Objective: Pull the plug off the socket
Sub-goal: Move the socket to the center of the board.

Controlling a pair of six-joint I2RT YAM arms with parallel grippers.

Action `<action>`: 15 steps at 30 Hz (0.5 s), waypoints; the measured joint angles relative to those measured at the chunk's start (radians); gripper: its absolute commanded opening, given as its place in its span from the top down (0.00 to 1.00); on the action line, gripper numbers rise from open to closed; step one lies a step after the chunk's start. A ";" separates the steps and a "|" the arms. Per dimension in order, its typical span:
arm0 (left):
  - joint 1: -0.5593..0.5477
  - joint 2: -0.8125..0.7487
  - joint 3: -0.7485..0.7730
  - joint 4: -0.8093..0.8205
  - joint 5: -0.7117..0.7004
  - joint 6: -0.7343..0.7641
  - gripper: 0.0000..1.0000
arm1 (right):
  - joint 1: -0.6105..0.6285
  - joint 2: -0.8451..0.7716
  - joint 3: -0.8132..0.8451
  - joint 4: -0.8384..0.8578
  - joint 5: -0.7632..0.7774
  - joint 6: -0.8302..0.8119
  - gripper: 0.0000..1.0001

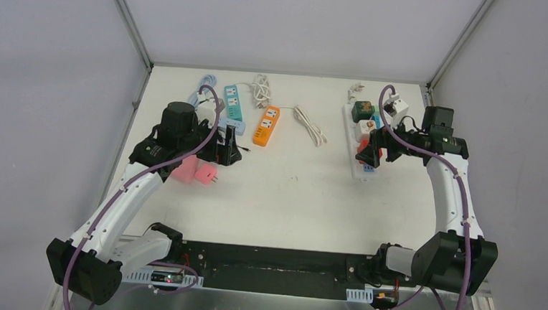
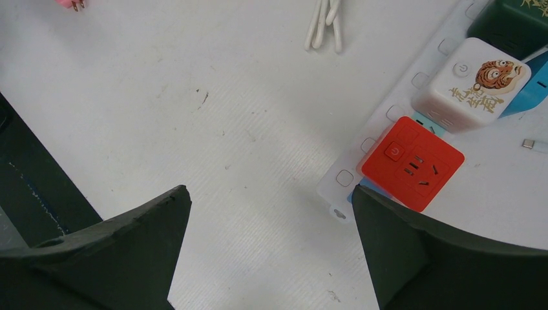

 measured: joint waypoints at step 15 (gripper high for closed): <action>0.006 -0.002 0.000 0.000 0.000 0.000 0.01 | -0.006 0.000 0.000 0.007 0.005 0.007 0.00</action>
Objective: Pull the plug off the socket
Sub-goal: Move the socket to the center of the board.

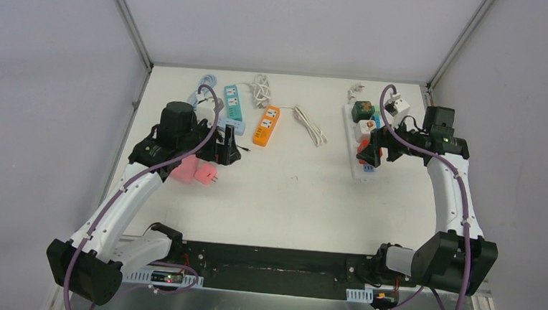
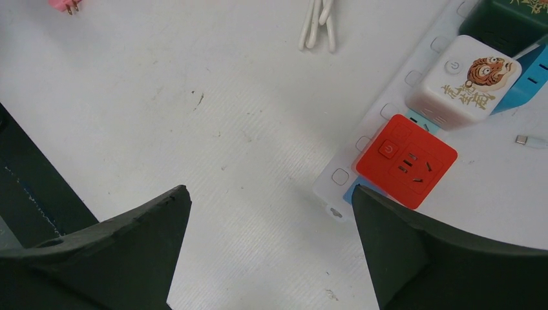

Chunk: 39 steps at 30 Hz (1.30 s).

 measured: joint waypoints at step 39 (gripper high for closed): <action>0.006 -0.031 -0.015 0.006 0.016 0.000 0.01 | -0.009 0.016 -0.078 0.210 0.130 0.194 0.00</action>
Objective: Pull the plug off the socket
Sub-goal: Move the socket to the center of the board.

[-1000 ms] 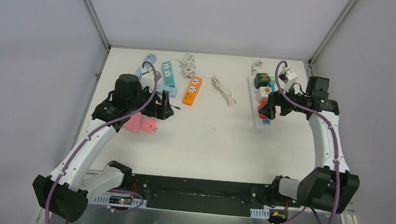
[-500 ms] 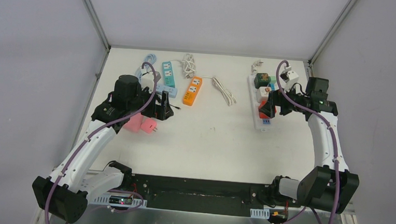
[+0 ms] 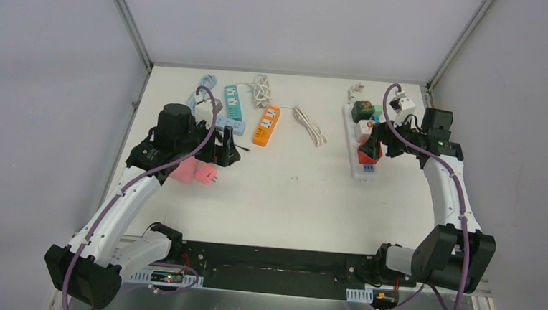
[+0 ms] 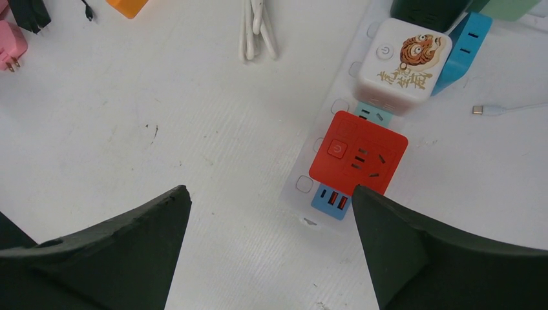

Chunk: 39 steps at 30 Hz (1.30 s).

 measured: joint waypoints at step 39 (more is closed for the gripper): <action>0.013 -0.016 0.000 0.001 0.000 0.000 0.01 | -0.009 0.033 -0.022 0.071 0.007 0.008 0.00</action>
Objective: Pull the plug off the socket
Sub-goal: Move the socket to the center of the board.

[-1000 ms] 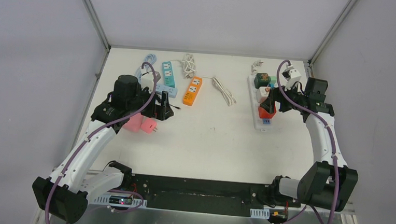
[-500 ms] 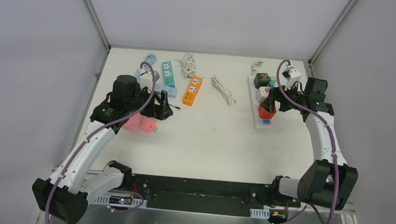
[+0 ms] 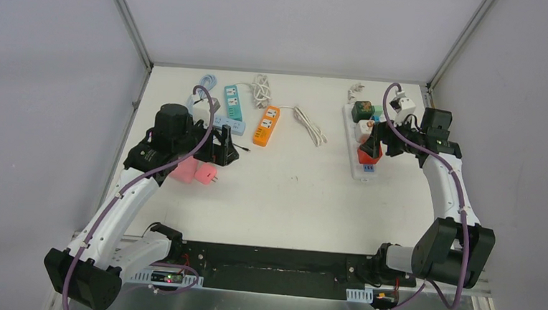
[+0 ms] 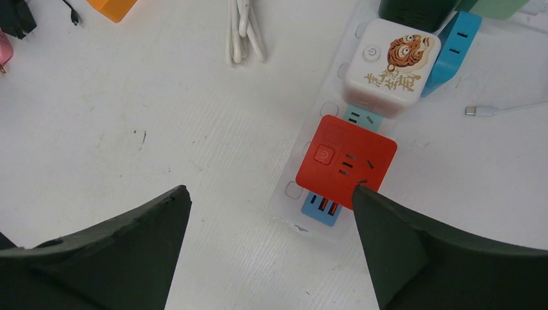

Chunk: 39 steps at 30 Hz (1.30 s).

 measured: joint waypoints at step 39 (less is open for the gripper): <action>0.000 -0.006 -0.003 0.007 0.000 0.000 0.01 | 0.087 0.221 0.025 0.113 0.348 0.246 0.00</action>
